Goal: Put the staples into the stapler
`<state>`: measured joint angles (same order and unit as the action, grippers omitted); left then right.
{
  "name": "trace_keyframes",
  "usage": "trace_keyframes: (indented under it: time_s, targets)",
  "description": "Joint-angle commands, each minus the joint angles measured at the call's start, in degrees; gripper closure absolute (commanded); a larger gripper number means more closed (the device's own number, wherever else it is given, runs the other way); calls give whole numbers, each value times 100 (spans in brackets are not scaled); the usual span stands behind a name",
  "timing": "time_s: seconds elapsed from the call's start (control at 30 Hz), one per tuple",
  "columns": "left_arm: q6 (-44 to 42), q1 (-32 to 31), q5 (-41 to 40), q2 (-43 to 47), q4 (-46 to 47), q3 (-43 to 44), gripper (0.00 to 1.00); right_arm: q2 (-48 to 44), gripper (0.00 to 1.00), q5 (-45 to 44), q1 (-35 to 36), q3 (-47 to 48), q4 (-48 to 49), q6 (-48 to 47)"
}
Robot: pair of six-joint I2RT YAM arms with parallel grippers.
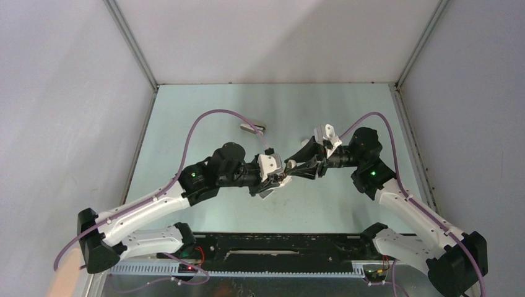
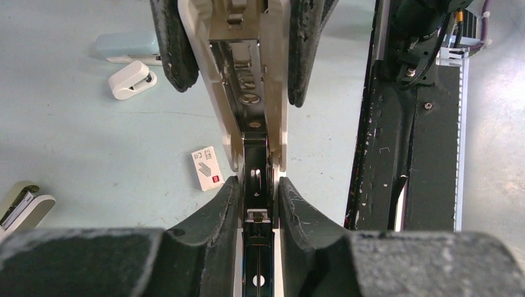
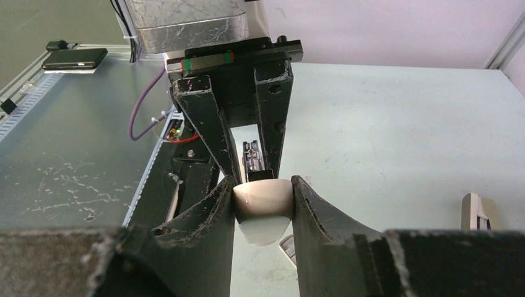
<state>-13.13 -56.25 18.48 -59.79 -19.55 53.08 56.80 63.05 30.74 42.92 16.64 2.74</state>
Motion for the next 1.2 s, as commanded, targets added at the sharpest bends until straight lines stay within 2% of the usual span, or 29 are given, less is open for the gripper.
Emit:
trace_keyframes:
  time_s: [0.0, 0.13, 0.2, 0.27, 0.33, 0.53, 0.6, 0.77, 0.83, 0.87, 0.93, 1.03, 1.17]
  targets:
    - [74, -46, -210, -26, -66, 251, 86, -117, 99, -242, 29, 306, -81, -203]
    - [309, -44, -603, 79, -60, 207, 98, -272, 74, -647, -41, 305, -528, -259]
    - [498, -44, -874, 142, -22, 156, 100, -430, 58, -926, -62, 305, -753, -258]
    - [787, -44, -1289, 196, 91, 50, 99, -608, 46, -1286, -61, 305, -1006, -260]
    - [1122, -39, -1787, 242, 225, -61, 97, -804, 42, -1672, -60, 291, -1255, -237]
    - [2336, -27, -3810, 187, 537, -408, 97, -1453, 39, -3296, -246, 105, -2106, 93]
    - [2911, -20, -4680, 99, 550, -467, 97, -1687, 34, -3986, -324, 50, -2410, 412]
    - [4474, 131, -5951, -375, 202, -356, 100, -2069, 17, -5166, -526, -29, -3258, 958]
    - [5098, 240, -6220, -645, -64, -222, 100, -2154, 4, -5671, -574, -29, -3611, 1326]
    - [5427, 288, -6364, -773, -197, -159, 100, -2176, 1, -5957, -592, -36, -3762, 1601]
    - [6074, 406, -6530, -1040, -513, -32, 100, -2202, 1, -6288, -605, -38, -3910, 2132]
    - [6771, 677, -6303, -1351, -564, -59, 100, -2310, 1, -6768, -606, -108, -3936, 2748]
    - [7570, 1044, -6191, -1705, -654, -190, 99, -2548, 1, -6377, -608, -619, -3531, 2490]
